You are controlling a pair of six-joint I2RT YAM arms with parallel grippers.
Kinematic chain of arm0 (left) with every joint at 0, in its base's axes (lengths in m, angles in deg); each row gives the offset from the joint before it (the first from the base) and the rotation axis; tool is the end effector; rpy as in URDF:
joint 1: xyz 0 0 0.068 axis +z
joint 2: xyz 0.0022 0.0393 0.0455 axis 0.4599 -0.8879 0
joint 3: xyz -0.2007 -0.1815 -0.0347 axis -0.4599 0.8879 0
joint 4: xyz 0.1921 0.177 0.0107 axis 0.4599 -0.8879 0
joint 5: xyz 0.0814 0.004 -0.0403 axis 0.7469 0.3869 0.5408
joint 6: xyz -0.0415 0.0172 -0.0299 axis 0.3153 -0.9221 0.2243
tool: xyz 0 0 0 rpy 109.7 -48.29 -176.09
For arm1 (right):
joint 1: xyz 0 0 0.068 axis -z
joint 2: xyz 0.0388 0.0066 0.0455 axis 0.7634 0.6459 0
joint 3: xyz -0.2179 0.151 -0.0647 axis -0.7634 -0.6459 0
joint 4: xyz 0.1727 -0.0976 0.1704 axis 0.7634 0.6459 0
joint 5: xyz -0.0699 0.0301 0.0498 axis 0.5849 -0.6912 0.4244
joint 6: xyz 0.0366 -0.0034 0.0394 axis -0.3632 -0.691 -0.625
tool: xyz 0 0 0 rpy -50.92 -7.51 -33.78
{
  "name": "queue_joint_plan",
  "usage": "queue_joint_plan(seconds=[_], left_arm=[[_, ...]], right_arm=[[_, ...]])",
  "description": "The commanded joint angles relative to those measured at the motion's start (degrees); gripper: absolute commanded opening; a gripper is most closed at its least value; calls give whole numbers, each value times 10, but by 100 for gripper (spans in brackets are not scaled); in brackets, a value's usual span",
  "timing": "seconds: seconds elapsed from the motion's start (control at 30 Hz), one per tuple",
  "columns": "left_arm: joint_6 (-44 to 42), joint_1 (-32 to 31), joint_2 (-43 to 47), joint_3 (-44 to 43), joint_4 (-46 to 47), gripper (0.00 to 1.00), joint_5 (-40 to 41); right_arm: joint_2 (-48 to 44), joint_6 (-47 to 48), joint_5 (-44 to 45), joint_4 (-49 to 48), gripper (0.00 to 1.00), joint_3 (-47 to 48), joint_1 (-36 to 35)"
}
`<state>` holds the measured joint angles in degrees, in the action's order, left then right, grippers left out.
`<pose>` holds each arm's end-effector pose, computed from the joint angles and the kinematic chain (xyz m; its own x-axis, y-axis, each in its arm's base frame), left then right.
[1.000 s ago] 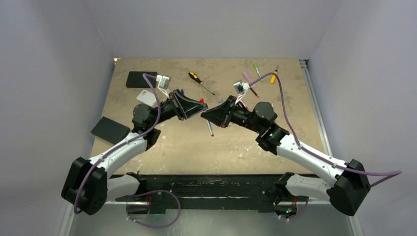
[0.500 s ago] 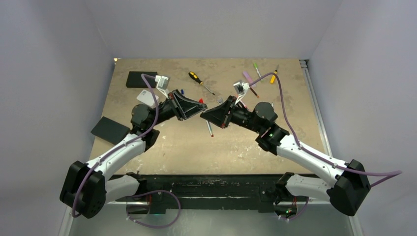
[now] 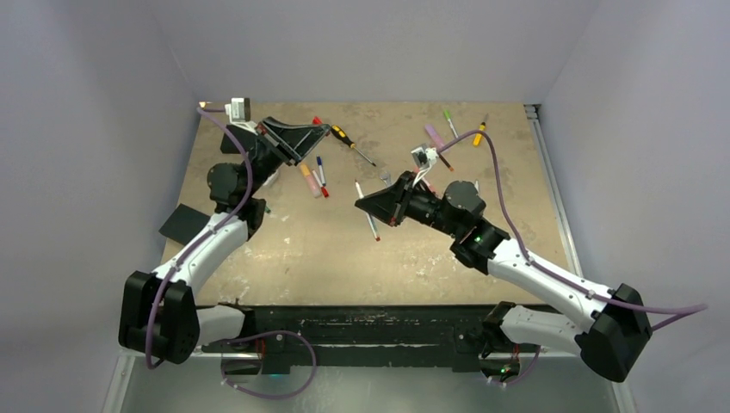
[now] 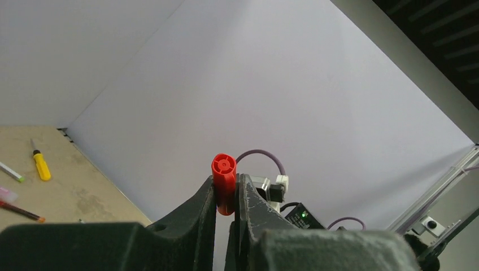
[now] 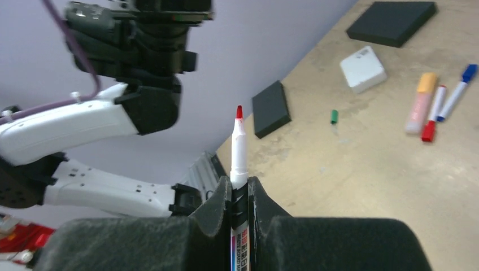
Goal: Open the pen caps
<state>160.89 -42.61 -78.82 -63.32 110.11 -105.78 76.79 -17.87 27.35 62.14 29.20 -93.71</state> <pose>0.2498 -0.0872 0.3699 -0.4771 -0.7342 -0.4831 0.7088 0.0036 -0.7054 0.1770 0.1866 0.3357 -0.5347 0.3491 -0.7696 -0.7141 0.3003 0.6324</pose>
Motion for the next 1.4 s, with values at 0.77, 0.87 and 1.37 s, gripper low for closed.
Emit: queue_joint_plan(seconds=[0.77,0.87,1.37], left_arm=[[-305,-11,211,128,-591,0,128],[-308,-15,223,133,-597,0,131],[-305,-25,191,154,-555,0,127]], right_arm=[[293,197,398,306,0,129,364],[326,217,413,301,0,136,364],[349,267,415,308,0,183,455]])
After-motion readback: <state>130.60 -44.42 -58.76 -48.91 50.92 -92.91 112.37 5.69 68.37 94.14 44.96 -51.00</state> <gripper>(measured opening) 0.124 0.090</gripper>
